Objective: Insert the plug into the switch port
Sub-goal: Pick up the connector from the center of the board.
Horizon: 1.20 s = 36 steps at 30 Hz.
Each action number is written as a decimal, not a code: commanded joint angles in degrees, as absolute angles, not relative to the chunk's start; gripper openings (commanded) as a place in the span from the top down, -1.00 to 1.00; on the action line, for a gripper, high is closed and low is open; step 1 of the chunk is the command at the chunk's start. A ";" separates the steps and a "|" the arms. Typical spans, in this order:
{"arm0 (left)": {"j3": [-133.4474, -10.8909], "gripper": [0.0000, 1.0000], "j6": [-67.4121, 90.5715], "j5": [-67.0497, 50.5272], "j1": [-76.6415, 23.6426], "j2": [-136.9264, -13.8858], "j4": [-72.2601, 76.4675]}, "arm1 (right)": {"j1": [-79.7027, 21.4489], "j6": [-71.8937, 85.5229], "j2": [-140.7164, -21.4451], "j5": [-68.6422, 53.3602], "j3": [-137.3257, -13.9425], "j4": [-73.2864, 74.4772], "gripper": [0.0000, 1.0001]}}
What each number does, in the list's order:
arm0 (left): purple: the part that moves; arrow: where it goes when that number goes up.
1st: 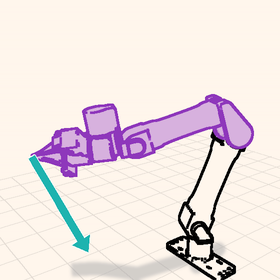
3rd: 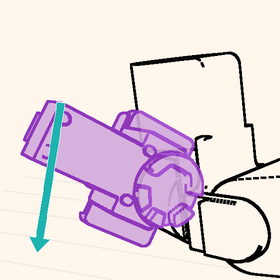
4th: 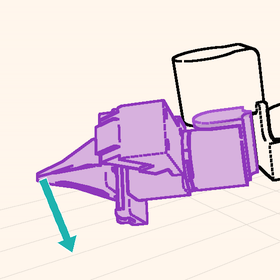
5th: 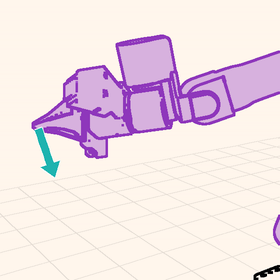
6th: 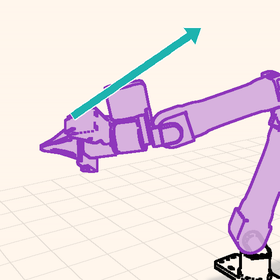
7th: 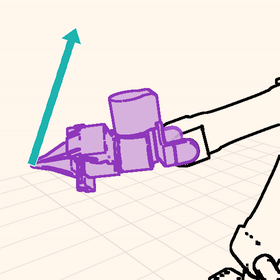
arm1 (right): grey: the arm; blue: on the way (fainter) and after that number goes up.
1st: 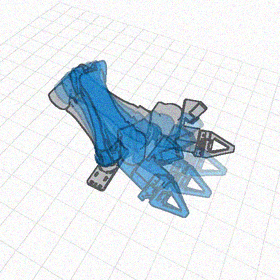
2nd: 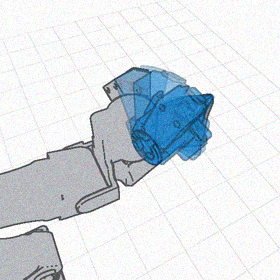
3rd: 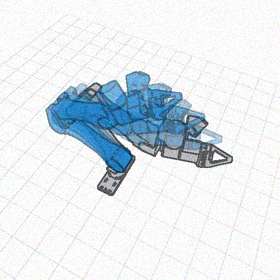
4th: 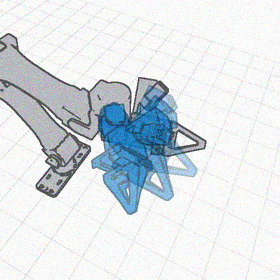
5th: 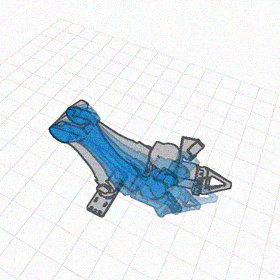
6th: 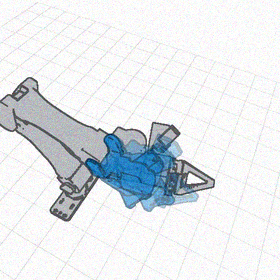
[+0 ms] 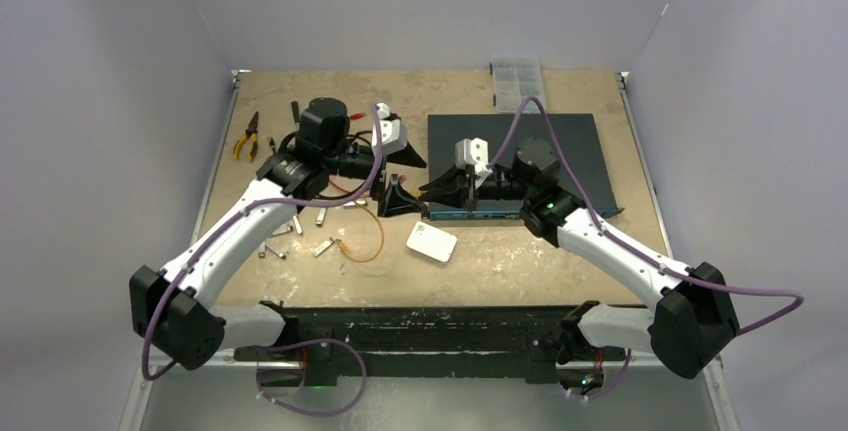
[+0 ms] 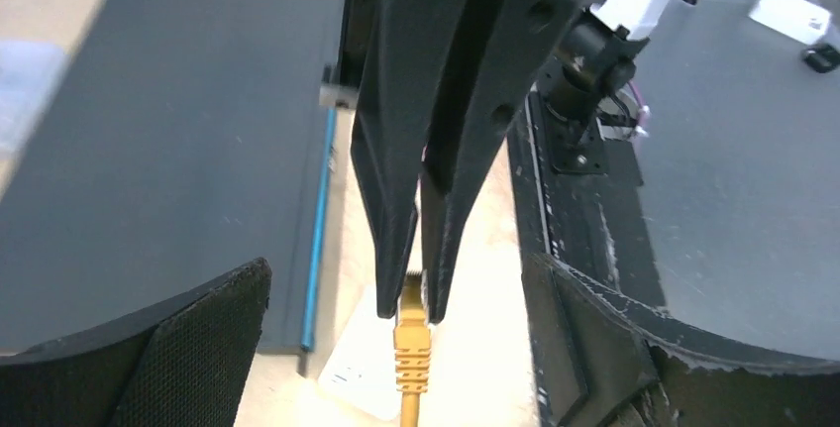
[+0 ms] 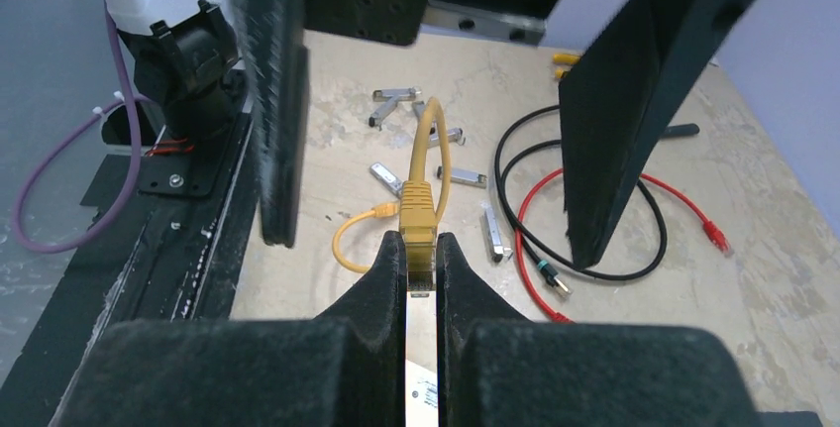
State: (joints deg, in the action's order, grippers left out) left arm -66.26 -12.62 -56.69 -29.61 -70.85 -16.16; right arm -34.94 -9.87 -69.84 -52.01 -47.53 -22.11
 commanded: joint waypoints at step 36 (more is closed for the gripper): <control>-47.88 0.16 -11.03 -56.86 -25.75 -56.96 4.32 | -35.00 -5.03 -67.21 -53.56 -44.68 -30.70 1.00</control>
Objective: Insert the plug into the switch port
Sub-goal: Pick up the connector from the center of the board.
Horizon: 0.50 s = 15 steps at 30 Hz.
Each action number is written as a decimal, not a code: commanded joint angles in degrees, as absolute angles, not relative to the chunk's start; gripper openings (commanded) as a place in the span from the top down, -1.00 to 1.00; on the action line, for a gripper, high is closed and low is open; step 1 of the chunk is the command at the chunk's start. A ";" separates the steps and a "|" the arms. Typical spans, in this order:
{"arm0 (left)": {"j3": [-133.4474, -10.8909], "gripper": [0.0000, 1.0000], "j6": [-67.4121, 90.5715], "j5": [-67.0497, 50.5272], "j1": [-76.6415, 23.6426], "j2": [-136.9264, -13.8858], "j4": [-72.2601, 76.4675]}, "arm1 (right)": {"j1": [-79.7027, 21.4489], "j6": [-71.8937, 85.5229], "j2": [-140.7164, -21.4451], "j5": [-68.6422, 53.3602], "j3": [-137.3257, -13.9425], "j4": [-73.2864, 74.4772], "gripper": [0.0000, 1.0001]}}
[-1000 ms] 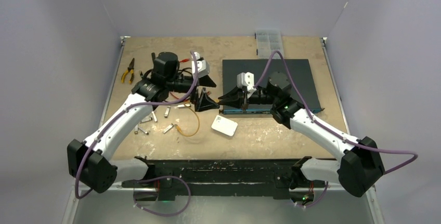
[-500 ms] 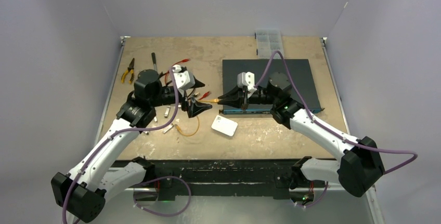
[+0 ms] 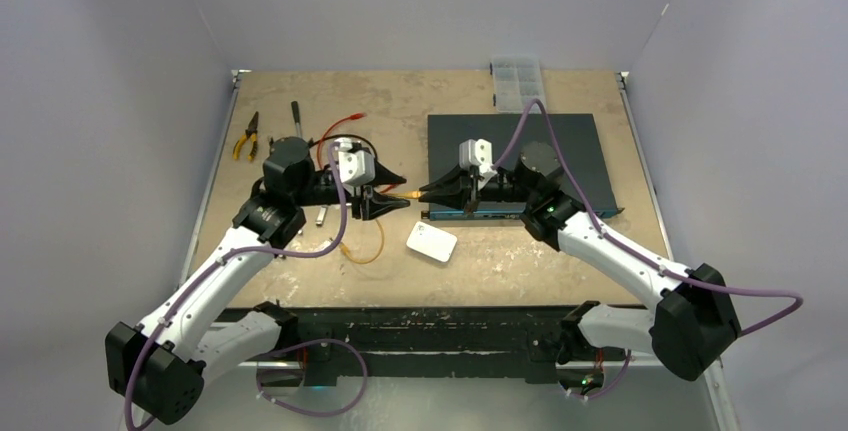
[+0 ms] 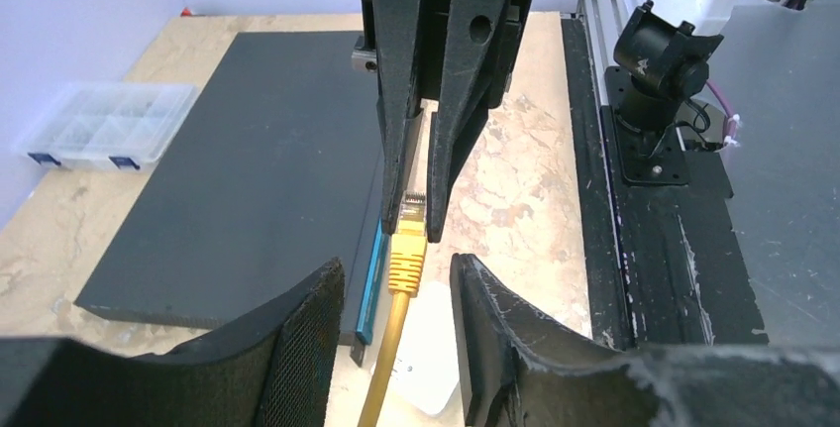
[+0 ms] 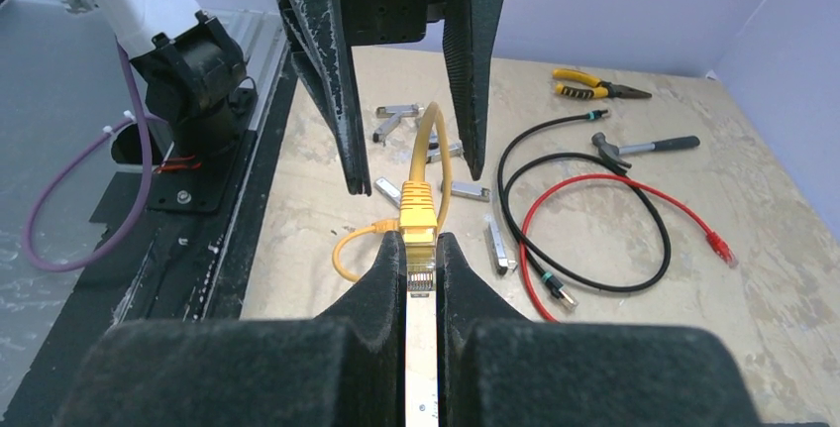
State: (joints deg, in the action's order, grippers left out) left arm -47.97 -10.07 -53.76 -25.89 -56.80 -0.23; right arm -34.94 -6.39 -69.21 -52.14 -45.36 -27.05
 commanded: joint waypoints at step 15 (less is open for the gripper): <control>-47.13 0.28 -14.40 -55.73 -26.71 -58.14 0.74 | -35.00 -3.08 -67.58 -55.19 -44.13 -33.29 1.00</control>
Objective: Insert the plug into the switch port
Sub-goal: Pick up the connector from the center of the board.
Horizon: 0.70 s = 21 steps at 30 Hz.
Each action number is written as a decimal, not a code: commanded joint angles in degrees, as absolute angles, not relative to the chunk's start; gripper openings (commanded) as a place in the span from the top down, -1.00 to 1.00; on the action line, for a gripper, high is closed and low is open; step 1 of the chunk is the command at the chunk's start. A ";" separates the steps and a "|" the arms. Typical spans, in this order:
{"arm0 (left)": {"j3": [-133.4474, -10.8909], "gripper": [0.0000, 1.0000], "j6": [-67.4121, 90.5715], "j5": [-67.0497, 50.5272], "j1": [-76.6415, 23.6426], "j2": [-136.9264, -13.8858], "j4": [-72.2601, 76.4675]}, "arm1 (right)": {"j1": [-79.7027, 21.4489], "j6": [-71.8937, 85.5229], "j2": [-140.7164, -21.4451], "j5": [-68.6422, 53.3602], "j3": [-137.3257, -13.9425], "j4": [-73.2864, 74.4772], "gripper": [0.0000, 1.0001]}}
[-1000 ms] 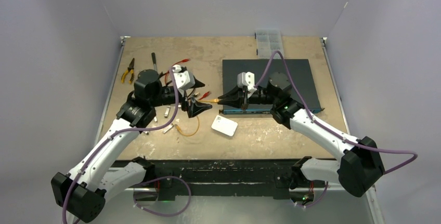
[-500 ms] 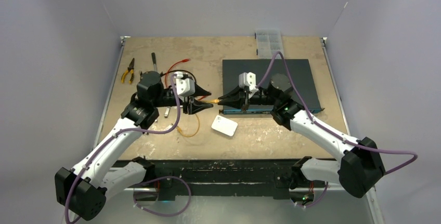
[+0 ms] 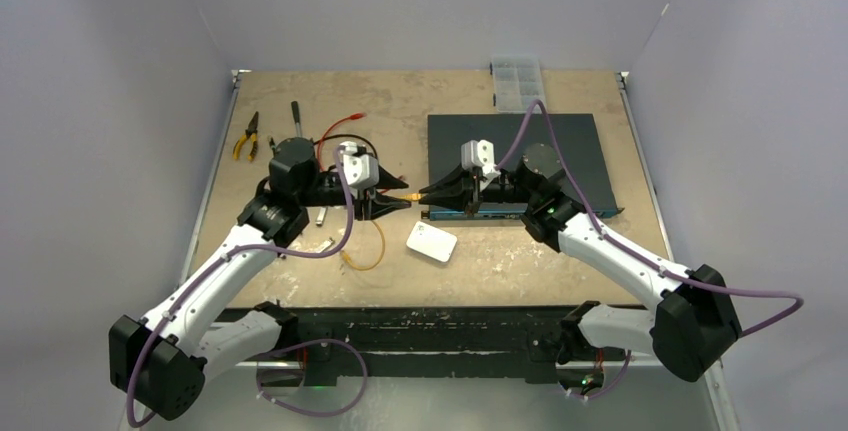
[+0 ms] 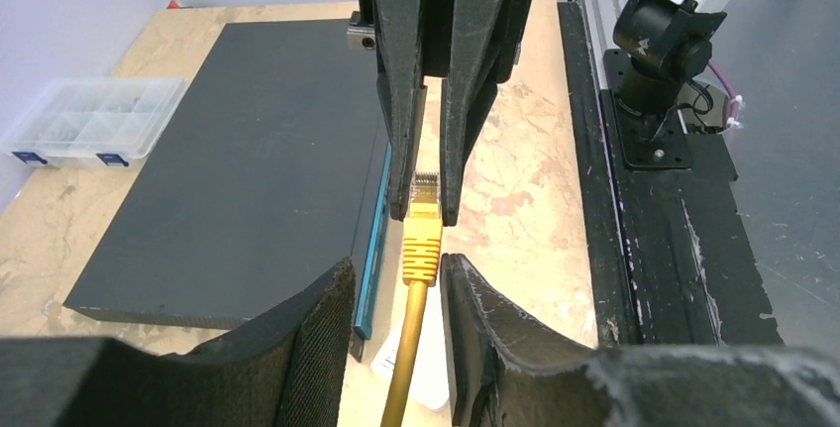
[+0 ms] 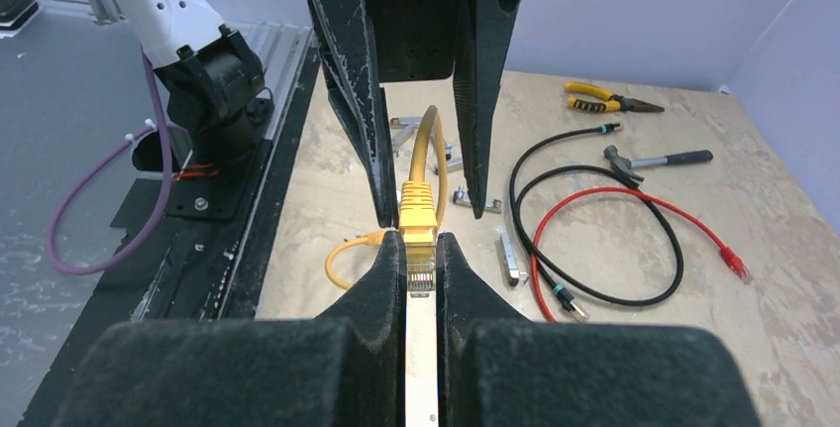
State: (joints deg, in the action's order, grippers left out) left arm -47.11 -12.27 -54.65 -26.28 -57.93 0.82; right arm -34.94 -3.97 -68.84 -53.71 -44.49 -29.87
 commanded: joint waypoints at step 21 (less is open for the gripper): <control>-47.03 0.56 -8.51 -60.68 -26.98 -59.55 5.87 | -35.01 -2.46 -69.51 -56.16 -44.23 -34.62 1.00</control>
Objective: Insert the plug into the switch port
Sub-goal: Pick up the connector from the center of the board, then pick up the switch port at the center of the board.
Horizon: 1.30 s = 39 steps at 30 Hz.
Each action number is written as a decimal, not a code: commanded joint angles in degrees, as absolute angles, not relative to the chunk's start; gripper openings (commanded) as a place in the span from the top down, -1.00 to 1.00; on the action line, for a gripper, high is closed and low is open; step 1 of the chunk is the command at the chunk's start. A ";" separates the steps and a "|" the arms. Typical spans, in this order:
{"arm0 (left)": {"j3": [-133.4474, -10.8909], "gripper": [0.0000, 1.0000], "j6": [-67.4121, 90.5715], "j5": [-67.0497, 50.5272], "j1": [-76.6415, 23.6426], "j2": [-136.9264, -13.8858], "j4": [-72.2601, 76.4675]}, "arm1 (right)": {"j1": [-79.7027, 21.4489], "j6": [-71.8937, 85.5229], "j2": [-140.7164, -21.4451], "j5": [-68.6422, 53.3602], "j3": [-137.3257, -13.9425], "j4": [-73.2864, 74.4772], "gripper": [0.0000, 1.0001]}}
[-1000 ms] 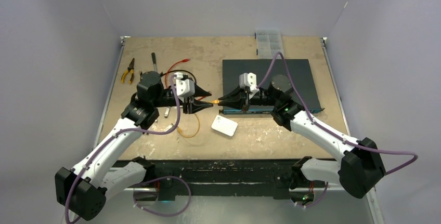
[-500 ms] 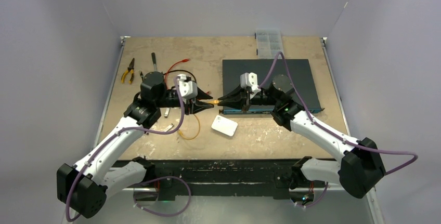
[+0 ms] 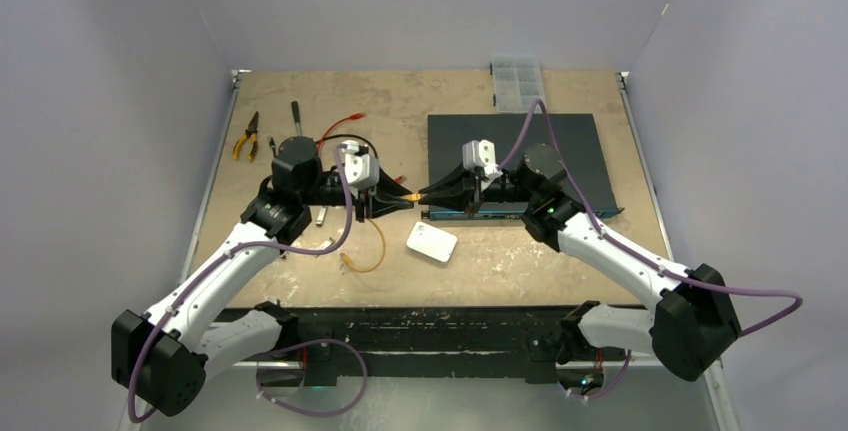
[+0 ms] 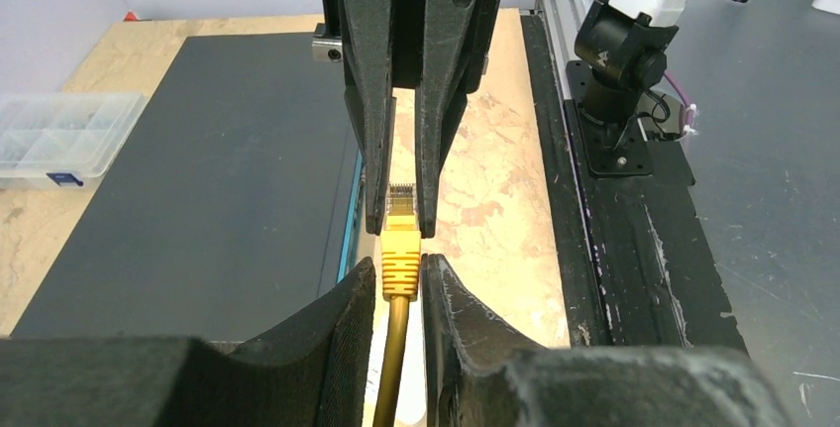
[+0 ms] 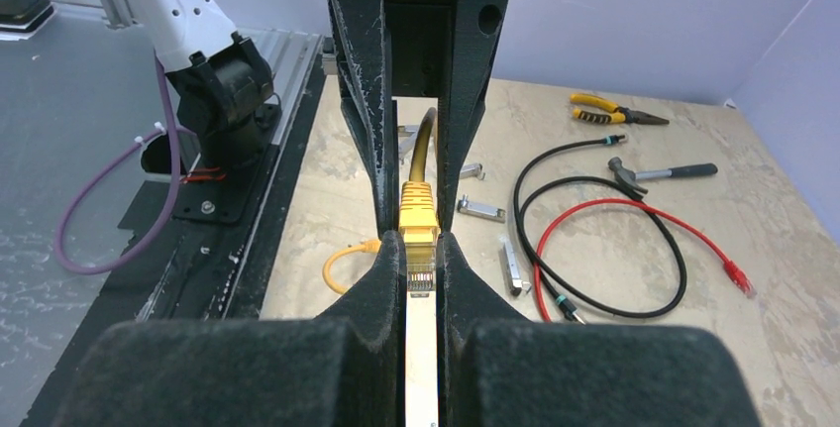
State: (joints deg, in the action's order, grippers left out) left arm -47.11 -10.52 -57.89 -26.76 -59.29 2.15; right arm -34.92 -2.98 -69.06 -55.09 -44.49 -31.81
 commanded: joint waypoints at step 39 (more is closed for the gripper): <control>-41.16 1.00 -2.99 -12.36 -26.95 -43.61 -11.30 | -48.90 13.61 -68.02 -5.74 -39.21 -4.06 -0.97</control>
